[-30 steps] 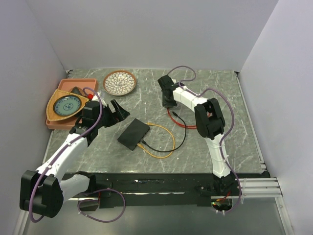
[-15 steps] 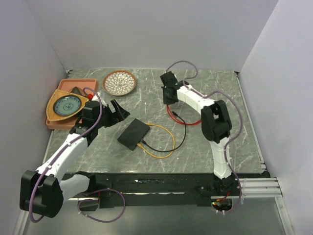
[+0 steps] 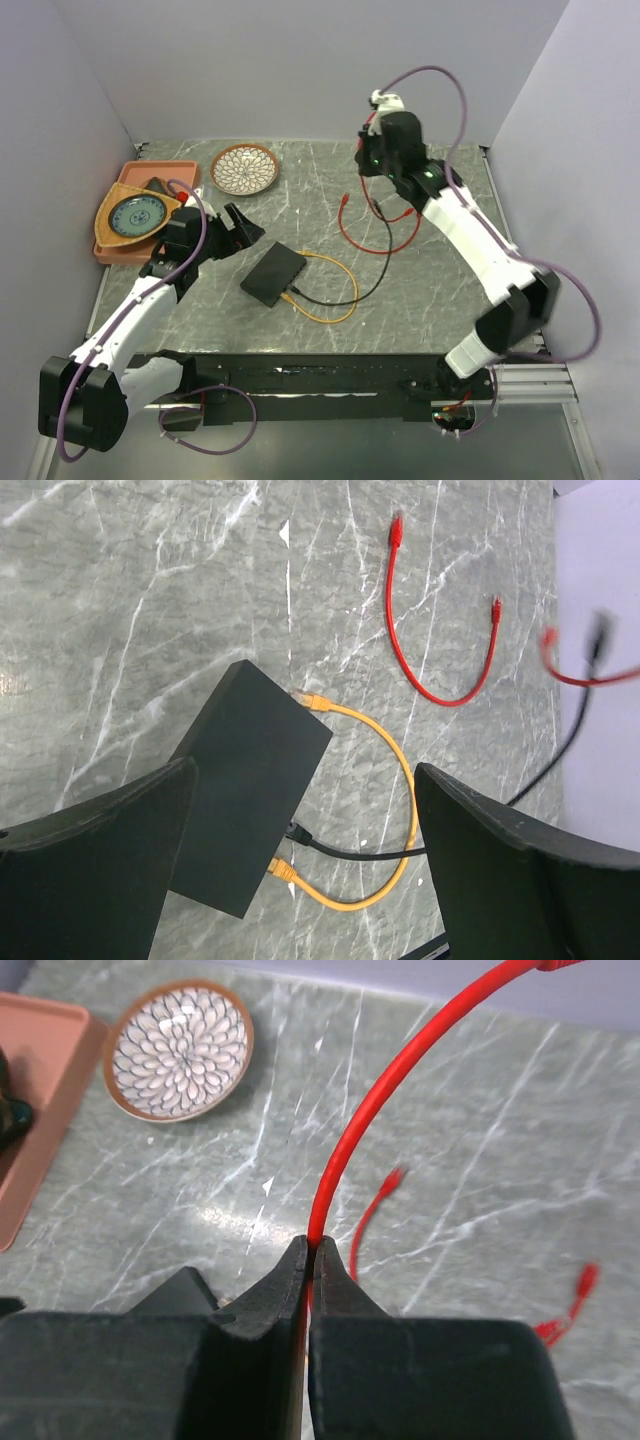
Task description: Insert the plug into the switch port
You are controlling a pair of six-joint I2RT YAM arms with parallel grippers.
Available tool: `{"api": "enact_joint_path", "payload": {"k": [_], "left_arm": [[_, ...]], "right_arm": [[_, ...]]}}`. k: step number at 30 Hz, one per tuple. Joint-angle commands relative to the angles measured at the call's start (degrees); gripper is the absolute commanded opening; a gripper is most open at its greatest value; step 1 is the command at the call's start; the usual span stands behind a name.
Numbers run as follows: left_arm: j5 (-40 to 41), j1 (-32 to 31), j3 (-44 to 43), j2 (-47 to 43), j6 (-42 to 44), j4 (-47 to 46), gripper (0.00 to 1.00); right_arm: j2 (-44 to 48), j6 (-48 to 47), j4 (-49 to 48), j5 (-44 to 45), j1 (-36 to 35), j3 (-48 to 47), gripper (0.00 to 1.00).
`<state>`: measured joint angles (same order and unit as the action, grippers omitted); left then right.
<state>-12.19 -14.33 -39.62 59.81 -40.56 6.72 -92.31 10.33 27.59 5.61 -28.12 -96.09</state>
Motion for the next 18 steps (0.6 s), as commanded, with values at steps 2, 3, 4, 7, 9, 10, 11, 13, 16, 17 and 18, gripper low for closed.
{"api": "enact_joint_path", "payload": {"k": [2, 3, 4, 7, 9, 10, 11, 13, 16, 17, 18], "left_arm": [[-1.35, -0.09, 0.59, -1.63, -0.05, -1.88, 0.96], [-1.35, -0.09, 0.68, -1.63, -0.14, -2.06, 0.96], [-1.78, -0.09, 0.77, -1.54, -0.40, -2.50, 0.96], [-2.84, -0.09, 0.94, -1.19, -0.66, -3.11, 0.96], [-3.90, -0.09, 0.94, -0.93, -0.75, -3.73, 0.96], [-4.16, -0.09, 1.03, -0.84, -0.84, -3.99, 0.96], [-4.25, -0.09, 1.12, -0.84, -0.93, -4.26, 0.96], [-4.69, -0.17, 1.21, -0.66, -0.93, -4.52, 0.96], [-4.87, -0.09, 1.38, -0.57, -1.19, -4.88, 0.96], [-5.04, -0.09, 1.56, -0.57, -1.28, -5.05, 0.96], [-5.04, -0.09, 1.73, -0.66, -1.37, -5.49, 0.96]], "right_arm": [[15.81, -4.44, -5.87, 1.08, 0.52, 6.96, 0.00], [17.85, -4.26, -7.36, 0.99, 0.43, 9.50, 0.00], [19.78, -4.18, -8.25, 1.07, 0.52, 10.83, 0.00], [26.20, -3.82, -9.49, 0.11, 0.61, 15.05, 0.00], [29.55, -3.82, -9.23, -1.03, 0.52, 17.42, 0.00], [30.34, -4.00, -7.92, -1.38, 0.52, 18.13, 0.00], [31.31, -4.26, -6.86, -1.91, 0.52, 18.74, 0.00], [31.67, -5.23, -3.45, -3.58, 0.52, 20.94, 0.00], [31.75, -5.49, -0.79, -4.64, 0.52, 25.06, 0.00], [32.10, -5.58, 0.08, -5.34, 0.52, 26.47, 0.00], [32.28, -5.76, 0.00, -5.34, 0.43, 29.53, 0.00]]}}
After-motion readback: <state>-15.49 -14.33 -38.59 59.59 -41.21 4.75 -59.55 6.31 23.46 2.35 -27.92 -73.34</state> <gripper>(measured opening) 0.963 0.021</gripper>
